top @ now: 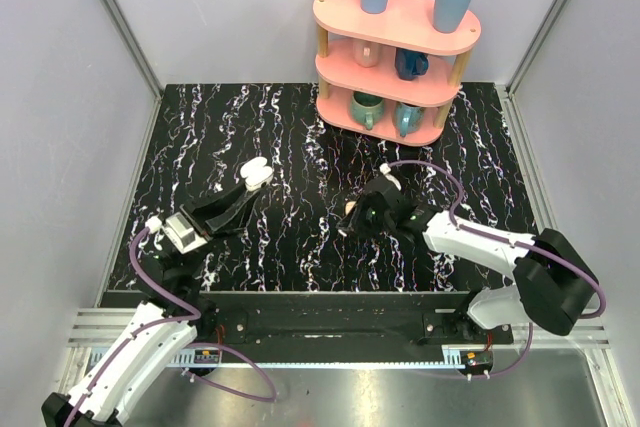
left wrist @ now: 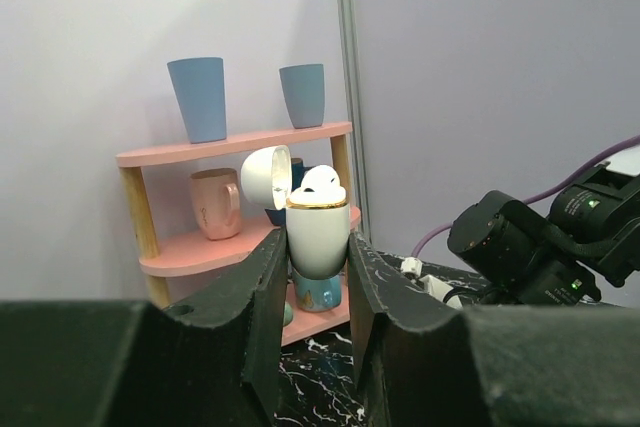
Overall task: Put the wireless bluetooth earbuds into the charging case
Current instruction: Place the left earbud at the center of the board.
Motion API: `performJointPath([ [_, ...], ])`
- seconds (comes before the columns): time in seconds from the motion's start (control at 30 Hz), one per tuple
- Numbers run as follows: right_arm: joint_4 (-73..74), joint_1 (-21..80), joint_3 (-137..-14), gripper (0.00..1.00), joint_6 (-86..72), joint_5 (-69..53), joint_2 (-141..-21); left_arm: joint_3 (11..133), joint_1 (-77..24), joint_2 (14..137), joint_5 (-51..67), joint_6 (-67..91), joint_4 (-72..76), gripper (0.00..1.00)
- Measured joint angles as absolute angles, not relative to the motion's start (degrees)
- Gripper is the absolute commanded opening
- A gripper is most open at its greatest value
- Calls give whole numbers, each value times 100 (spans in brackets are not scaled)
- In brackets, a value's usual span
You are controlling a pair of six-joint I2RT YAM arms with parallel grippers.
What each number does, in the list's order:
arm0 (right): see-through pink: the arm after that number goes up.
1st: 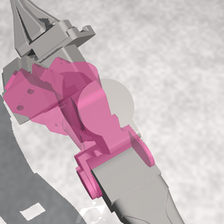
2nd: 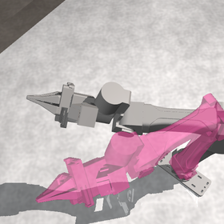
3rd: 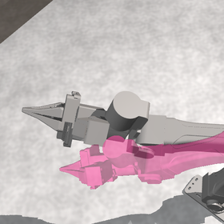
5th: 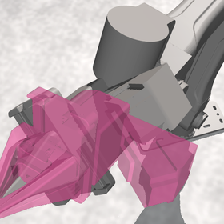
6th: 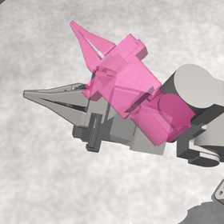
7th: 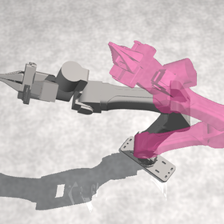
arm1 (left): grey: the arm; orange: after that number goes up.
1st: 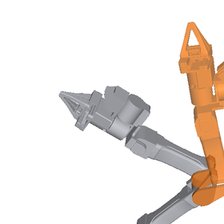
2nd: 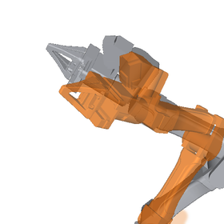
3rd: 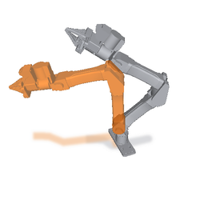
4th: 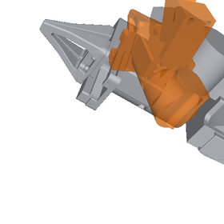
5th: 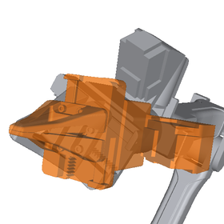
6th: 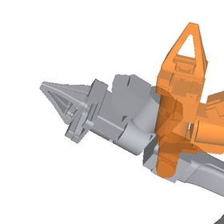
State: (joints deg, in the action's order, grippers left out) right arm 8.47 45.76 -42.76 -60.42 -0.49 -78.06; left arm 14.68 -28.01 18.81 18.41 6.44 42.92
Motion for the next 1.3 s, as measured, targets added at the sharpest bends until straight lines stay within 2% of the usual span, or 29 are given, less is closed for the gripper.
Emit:
performJointPath([
  [0.5, 1144, 5028, -3806, 16, -7487, 554, -7793, 1466, -2801, 1922, 1697, 661, 4342, 0],
  [0.53, 1144, 5048, -3802, 17, -7609, 596, -7804, 1466, -2801, 1920, 1688, 672, 4342, 0],
  [0.6, 1144, 5105, -3802, 25, -7789, 666, -7839, 1466, -2801, 1890, 1671, 696, 4333, 0],
  [0.77, 1135, 5205, -3802, 30, -8034, 718, -7905, 1466, -2801, 1765, 1625, 707, 4338, 0],
  [1.13, 1031, 5210, -3763, 30, -8143, 849, -8248, 1466, -2801, 1758, 1619, 711, 4335, 0],
  [1.3, 1028, 5210, -3763, 35, -8143, 952, -8381, 1466, -2801, 1756, 1619, 711, 4335, 0],
])
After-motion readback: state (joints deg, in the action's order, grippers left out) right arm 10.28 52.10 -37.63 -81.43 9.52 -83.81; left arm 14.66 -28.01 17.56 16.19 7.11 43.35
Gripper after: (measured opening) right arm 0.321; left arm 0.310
